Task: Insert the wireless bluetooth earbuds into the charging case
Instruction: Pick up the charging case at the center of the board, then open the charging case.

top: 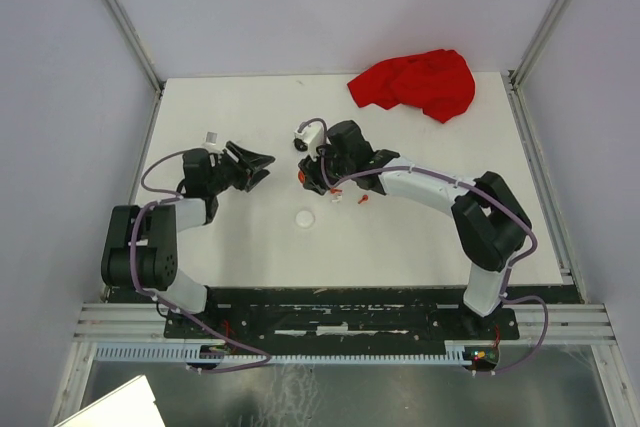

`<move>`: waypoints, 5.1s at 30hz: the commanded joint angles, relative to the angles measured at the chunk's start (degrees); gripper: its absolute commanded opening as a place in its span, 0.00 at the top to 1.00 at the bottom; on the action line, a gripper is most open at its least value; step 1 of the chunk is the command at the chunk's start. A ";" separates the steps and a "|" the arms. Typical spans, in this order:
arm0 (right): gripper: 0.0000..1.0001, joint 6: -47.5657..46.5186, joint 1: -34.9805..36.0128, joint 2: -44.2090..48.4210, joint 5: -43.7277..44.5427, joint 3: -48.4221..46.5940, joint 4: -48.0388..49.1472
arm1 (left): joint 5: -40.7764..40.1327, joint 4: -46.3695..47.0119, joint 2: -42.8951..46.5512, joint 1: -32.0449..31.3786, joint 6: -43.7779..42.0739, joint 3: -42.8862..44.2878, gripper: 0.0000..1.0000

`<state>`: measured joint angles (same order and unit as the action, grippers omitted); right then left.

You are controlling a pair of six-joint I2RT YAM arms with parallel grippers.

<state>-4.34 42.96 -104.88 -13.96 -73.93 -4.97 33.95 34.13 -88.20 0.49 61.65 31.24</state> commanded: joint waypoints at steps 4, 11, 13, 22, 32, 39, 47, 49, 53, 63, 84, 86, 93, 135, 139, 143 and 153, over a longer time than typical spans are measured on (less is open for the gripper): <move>0.58 -5.57 -0.66 4.13 -5.90 0.15 -3.39 | 7.80 5.36 -1.39 -4.78 -3.31 5.96 0.38; 0.59 -5.68 -0.94 4.16 -6.83 0.68 -3.94 | 8.71 4.63 -0.94 -8.74 -5.24 5.85 0.40; 0.59 -5.68 -1.01 4.16 -7.15 0.89 -3.91 | 8.93 3.74 -0.87 -9.49 -6.06 5.93 0.40; 0.59 -6.14 -1.20 4.85 -8.08 1.17 -4.01 | 8.94 1.23 -1.77 -12.03 -8.19 6.55 0.41; 0.59 -6.20 -1.29 4.68 -8.63 0.73 -4.15 | 9.29 1.11 -2.43 -13.31 -8.83 5.85 0.42; 0.59 -6.12 -1.28 4.42 -8.90 0.52 -4.01 | 9.37 1.34 -2.37 -14.11 -9.05 5.60 0.44; 0.59 -6.01 -1.24 4.32 -9.07 0.50 -3.93 | 9.59 2.72 -2.54 -14.77 -8.55 5.23 0.51; 0.59 -6.03 -1.23 4.33 -9.07 0.46 -3.91 | 9.55 2.78 -2.64 -14.92 -8.54 5.10 0.52; 0.59 -6.08 -1.24 4.27 -9.03 0.47 -3.83 | 9.77 3.17 -2.64 -15.09 -8.46 5.01 0.56; 0.59 -5.94 -1.23 4.33 -8.98 0.48 -3.75 | 10.03 3.97 -2.99 -15.43 -8.14 4.79 0.64; 0.50 -5.01 -1.39 3.87 -8.52 -0.14 -3.17 | 10.50 7.59 -3.91 -16.62 -6.24 4.37 0.97; 0.39 -4.61 -1.32 3.89 -8.00 -0.22 -3.11 | 9.79 7.79 -3.99 -16.58 -5.98 4.24 0.97; 0.15 -1.04 -2.75 7.26 -7.28 2.05 0.26 | 3.78 9.07 -4.40 -16.58 -2.63 3.62 0.97; 0.00 27.54 -6.46 6.60 16.17 5.15 2.32 | -28.27 48.01 -12.59 -26.45 22.55 -5.92 0.97; 0.00 27.51 -6.48 6.28 16.15 5.30 2.14 | -28.98 48.37 -12.25 -26.44 23.15 -6.42 0.97; 0.00 26.87 -6.48 7.80 18.83 6.66 1.73 | -30.80 47.96 -11.26 -26.37 23.53 -7.31 0.97; 0.07 22.85 -6.48 6.24 26.86 3.59 -12.77 | -31.76 48.66 -9.53 -24.72 23.52 -9.90 0.97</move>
<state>20.99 36.36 -98.74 9.41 -66.87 -12.38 3.42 78.24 -99.55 -24.80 83.35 22.22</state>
